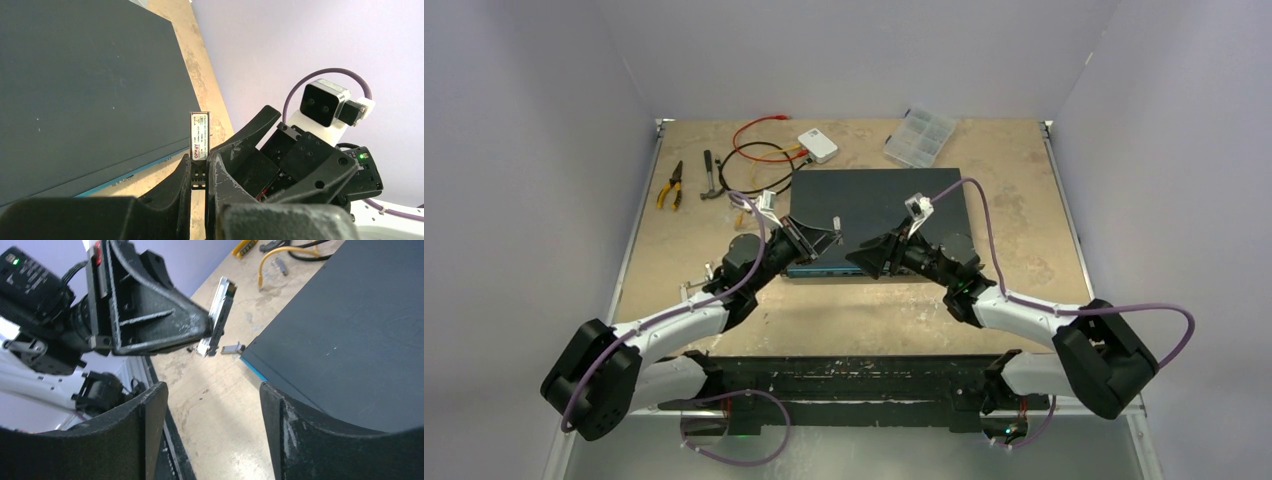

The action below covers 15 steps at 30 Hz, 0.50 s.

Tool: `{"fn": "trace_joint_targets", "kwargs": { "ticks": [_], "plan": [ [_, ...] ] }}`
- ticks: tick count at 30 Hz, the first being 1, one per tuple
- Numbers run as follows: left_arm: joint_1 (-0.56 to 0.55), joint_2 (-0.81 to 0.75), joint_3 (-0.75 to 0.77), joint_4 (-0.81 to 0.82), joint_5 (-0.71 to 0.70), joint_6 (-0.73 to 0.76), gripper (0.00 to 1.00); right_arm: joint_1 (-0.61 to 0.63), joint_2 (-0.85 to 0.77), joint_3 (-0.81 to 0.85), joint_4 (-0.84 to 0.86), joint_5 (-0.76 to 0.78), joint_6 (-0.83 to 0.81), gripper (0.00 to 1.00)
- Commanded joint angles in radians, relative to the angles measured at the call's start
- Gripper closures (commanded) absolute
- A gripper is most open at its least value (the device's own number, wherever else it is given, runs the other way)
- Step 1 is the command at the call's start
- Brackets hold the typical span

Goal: Insert the plug into the switch port
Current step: Pick up the plug from the center of the board.

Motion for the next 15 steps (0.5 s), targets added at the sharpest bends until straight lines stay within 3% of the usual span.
{"fn": "trace_joint_targets", "kwargs": {
  "ticks": [1,15],
  "plan": [
    [-0.028,-0.011,0.045,0.026,-0.053,-0.018,1.00,0.020,-0.018,0.006,0.060,0.115,-0.015,0.32],
    [-0.072,-0.001,0.094,-0.065,-0.089,-0.013,1.00,0.147,0.050,0.078,0.061,0.325,-0.112,0.44]
  ]
}}
